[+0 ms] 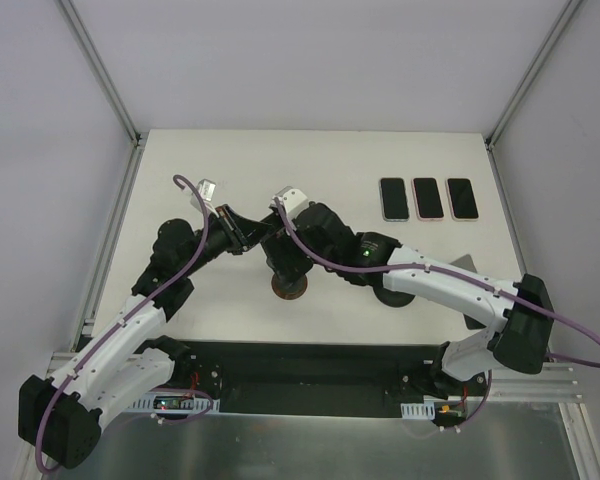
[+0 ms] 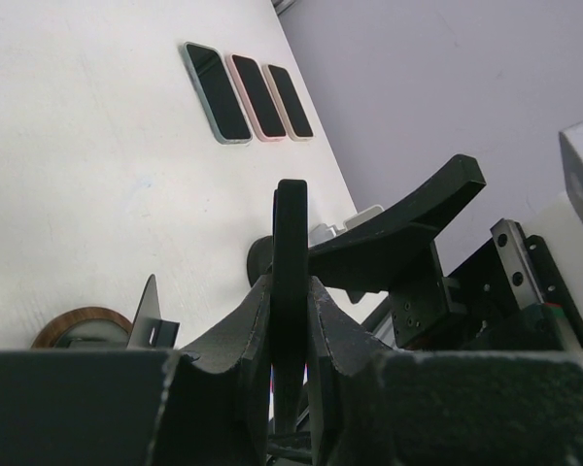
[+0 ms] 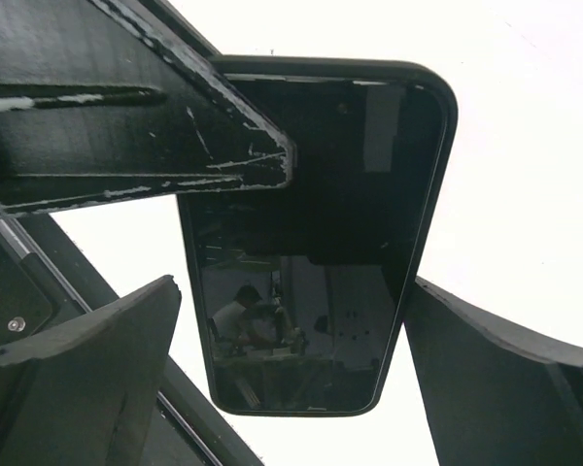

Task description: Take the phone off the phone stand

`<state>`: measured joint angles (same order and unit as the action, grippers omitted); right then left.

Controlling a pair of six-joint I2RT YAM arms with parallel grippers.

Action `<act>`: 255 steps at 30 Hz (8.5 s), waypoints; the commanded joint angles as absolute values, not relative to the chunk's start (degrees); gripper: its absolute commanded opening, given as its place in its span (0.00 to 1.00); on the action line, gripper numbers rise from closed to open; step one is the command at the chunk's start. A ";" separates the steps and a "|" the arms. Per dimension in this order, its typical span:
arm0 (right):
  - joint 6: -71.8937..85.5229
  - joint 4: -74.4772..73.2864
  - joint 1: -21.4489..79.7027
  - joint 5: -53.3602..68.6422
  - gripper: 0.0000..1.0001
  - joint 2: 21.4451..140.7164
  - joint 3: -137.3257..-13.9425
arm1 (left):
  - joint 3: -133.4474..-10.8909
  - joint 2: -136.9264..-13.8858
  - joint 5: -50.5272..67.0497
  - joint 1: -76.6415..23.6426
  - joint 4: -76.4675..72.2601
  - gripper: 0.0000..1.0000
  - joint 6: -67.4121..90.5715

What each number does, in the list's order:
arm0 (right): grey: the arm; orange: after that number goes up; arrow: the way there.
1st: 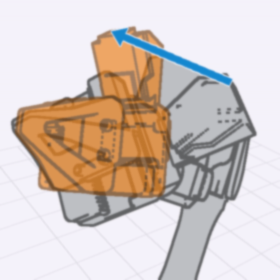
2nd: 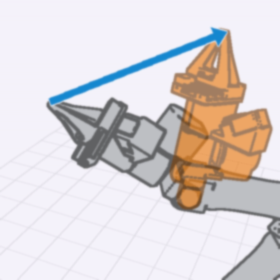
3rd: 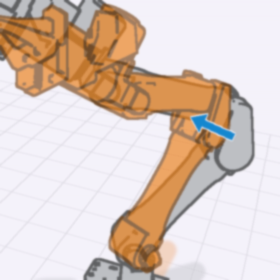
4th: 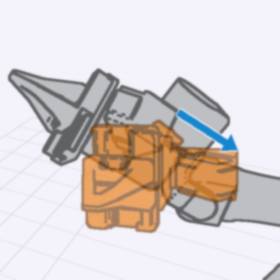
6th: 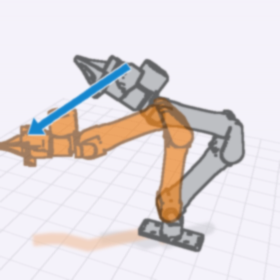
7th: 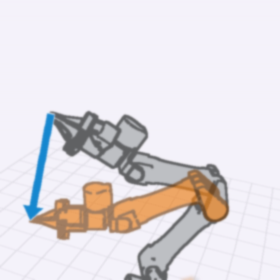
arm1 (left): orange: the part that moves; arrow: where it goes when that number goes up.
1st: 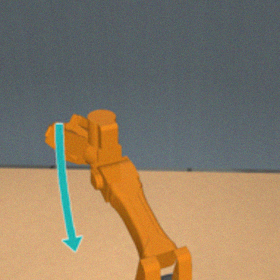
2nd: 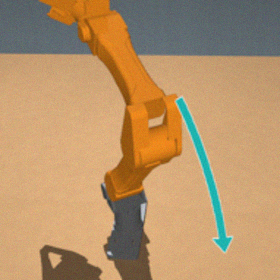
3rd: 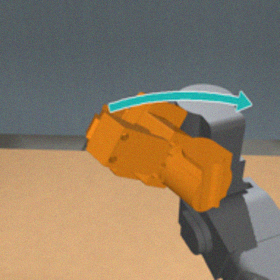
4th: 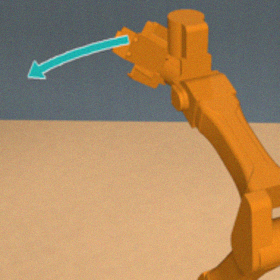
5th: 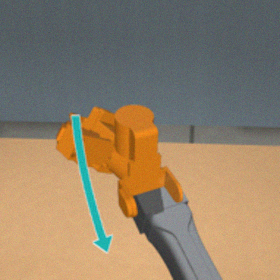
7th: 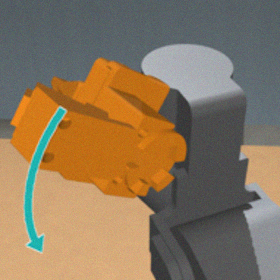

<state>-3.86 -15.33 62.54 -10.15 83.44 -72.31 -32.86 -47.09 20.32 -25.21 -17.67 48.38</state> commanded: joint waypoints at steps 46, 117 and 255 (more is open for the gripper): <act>-2.55 -36.56 24.70 -8.52 0.34 126.37 -111.62 | -39.82 -24.34 -13.62 -25.49 14.06 0.99 5.10; -10.55 -3.60 57.65 -5.53 0.96 95.26 -74.26 | -38.94 -25.49 3.69 -11.25 13.36 0.98 10.81; -5.27 -24.79 25.05 -55.55 0.96 -10.90 -40.08 | -32.43 5.98 -12.13 -7.73 10.99 0.99 10.63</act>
